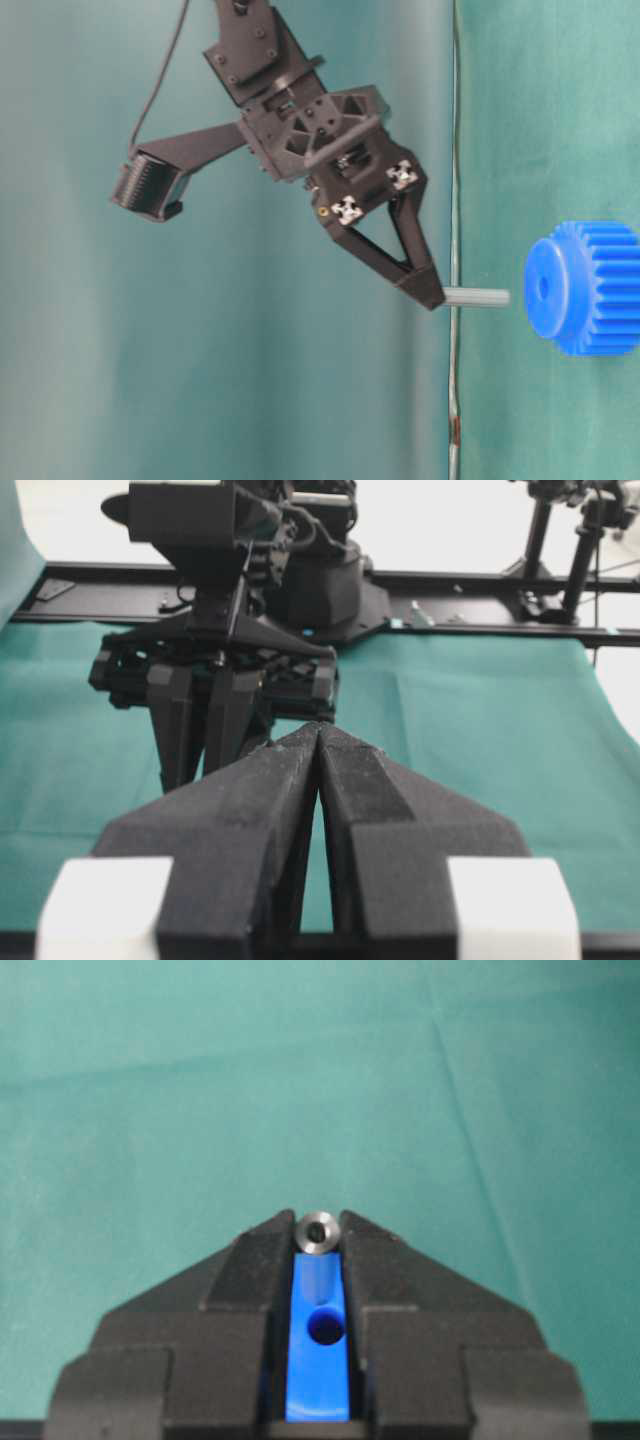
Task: Insert the shaft placed at a random location into the center hole of the medium gear at another random location.
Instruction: 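Align the held shaft above the gear's center hole with the right gripper, then lower the shaft into the gear's center hole with the right gripper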
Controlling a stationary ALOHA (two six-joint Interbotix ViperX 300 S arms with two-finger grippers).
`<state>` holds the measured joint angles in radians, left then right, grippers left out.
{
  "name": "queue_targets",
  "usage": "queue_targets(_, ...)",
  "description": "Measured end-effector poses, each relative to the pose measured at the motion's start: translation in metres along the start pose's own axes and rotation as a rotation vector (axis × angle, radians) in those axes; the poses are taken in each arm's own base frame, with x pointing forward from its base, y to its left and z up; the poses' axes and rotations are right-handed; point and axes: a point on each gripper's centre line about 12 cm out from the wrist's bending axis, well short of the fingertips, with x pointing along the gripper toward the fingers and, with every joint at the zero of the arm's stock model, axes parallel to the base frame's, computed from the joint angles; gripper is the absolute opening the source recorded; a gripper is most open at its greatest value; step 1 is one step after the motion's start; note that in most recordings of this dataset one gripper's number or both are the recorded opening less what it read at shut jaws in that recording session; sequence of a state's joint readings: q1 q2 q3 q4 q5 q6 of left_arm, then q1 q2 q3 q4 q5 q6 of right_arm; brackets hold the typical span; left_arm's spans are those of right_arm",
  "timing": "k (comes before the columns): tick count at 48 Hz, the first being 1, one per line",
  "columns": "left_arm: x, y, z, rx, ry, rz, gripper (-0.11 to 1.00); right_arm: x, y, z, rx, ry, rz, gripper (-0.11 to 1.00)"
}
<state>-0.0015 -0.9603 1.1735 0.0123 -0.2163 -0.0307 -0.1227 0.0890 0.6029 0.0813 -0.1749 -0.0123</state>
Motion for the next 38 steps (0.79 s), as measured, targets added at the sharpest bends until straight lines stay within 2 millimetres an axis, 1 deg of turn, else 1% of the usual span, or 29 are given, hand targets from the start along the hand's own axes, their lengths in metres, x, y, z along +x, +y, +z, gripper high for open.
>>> queue_targets(12, 0.0, 0.0, 0.0, -0.001, 0.0, 0.0, 0.0, 0.001, 0.0, -0.003, 0.0, 0.009, -0.001, 0.13)
queue_targets(28, 0.0, 0.0, 0.0, 0.0, 0.002, 0.0, 0.0, 0.015, -0.002, -0.025, -0.001, 0.067, -0.005, 0.13)
queue_targets(38, 0.0, 0.0, 0.0, -0.001, 0.0, 0.0, 0.0, 0.019, -0.003, -0.031, 0.002, 0.084, -0.009, 0.13)
